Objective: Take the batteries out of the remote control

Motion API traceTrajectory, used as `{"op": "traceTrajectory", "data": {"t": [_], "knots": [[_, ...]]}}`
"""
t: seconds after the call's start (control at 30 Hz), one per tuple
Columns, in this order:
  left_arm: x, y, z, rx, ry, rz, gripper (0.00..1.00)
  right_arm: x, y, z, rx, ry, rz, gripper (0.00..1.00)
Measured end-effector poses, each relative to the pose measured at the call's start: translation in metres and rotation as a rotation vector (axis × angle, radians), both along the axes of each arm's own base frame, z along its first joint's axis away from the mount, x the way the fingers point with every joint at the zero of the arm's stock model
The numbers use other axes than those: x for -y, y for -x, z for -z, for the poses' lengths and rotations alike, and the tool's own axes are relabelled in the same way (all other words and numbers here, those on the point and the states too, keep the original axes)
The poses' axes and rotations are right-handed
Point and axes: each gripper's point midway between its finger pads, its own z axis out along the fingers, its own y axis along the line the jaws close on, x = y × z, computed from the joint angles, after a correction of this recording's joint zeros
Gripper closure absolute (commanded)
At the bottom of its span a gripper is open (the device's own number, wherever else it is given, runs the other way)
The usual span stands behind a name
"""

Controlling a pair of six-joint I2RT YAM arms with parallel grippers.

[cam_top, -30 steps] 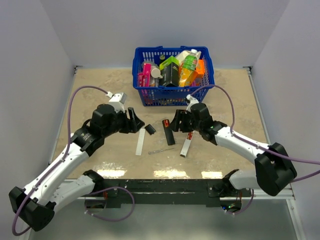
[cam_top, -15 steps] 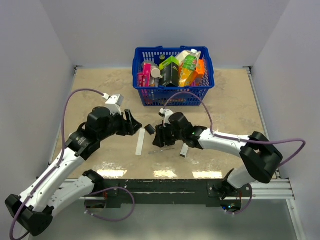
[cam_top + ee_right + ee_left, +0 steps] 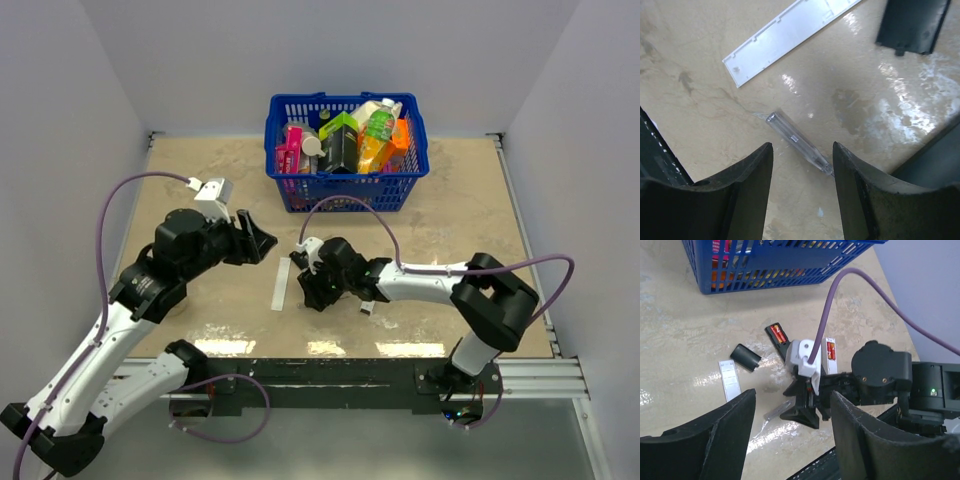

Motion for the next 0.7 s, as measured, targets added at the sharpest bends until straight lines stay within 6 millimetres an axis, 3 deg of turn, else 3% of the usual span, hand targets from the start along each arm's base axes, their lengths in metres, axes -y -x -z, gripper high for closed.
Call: {"op": "traceTrajectory", "data": {"t": [0.2, 0.47, 0.57, 0.6, 0.7], "knots": [[-0.008, 0.000, 0.002, -0.006, -0.020, -0.037, 0.34, -0.007, 0.015, 0.008, 0.033, 0.042, -0.060, 0.45], [-0.013, 0.002, 0.004, -0.013, -0.030, -0.058, 0.34, -0.009, 0.008, 0.020, 0.095, 0.108, -0.049, 0.53], [-0.015, 0.000, 0.004, -0.012, -0.033, -0.070, 0.34, -0.012, 0.005, 0.021, 0.114, 0.111, -0.045, 0.66], [-0.015, 0.000, 0.004, -0.012, -0.034, -0.073, 0.34, -0.013, 0.004, 0.022, 0.120, 0.114, -0.041, 0.77], [-0.017, 0.000, 0.004, -0.010, -0.036, -0.080, 0.35, -0.015, 0.004, 0.022, 0.124, 0.115, -0.021, 0.93]]}}
